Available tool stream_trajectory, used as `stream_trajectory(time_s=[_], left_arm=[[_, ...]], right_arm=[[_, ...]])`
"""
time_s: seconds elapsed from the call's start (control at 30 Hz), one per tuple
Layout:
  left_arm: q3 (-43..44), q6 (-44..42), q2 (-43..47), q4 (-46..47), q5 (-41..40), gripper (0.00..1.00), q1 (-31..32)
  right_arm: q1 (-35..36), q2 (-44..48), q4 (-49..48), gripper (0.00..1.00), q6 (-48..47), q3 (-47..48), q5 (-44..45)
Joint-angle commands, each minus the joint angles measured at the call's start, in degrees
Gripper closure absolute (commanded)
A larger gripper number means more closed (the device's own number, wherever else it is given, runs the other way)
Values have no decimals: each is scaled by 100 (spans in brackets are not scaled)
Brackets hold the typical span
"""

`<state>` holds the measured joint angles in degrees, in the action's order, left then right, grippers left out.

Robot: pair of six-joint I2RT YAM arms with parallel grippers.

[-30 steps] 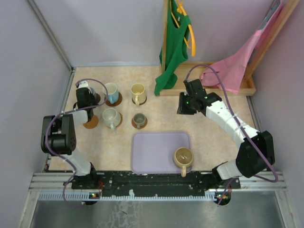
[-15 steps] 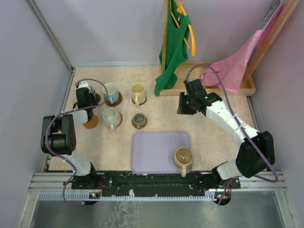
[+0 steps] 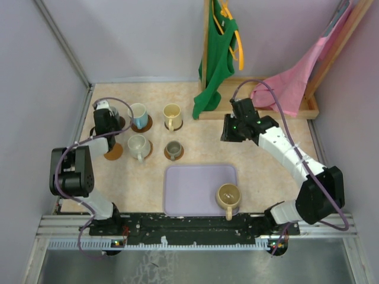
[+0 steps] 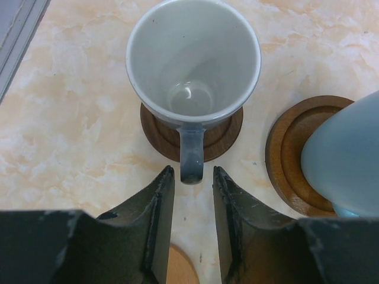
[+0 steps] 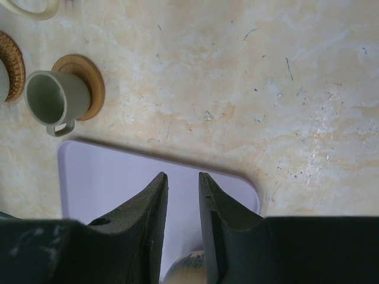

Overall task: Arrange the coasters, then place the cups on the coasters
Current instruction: Place the cup on the coaster.

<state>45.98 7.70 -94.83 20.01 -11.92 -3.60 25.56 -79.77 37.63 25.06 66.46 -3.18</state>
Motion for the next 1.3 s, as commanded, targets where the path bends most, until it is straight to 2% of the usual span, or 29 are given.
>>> stream_trajectory(time_s=[0.0,0.2,0.33,0.57,0.9,1.03,1.27], left_arm=[[57,104,469,-232,76,61,-38],[22,262,1126,-675,212,59,-20],[-118,332,1692,-930,268,59,220],[-94,417,2458,-1618,-147,59,1318],[-171,977,3063,-2422,-483,60,2948],[-294,1179,3100,-2508,-288,61,3189],[-456,1320,2973,-2437,-490,61,3679]], right_arm=[[-60,329,-169,72,-45,59,-37],[-66,527,-142,72,-19,-54,-52],[-62,669,-85,72,-3,-135,-53],[-60,1023,238,72,25,-255,-43],[-60,1744,769,72,261,-815,-29],[-52,2026,1013,72,334,-983,-159],[286,2422,1655,72,501,-1001,-308]])
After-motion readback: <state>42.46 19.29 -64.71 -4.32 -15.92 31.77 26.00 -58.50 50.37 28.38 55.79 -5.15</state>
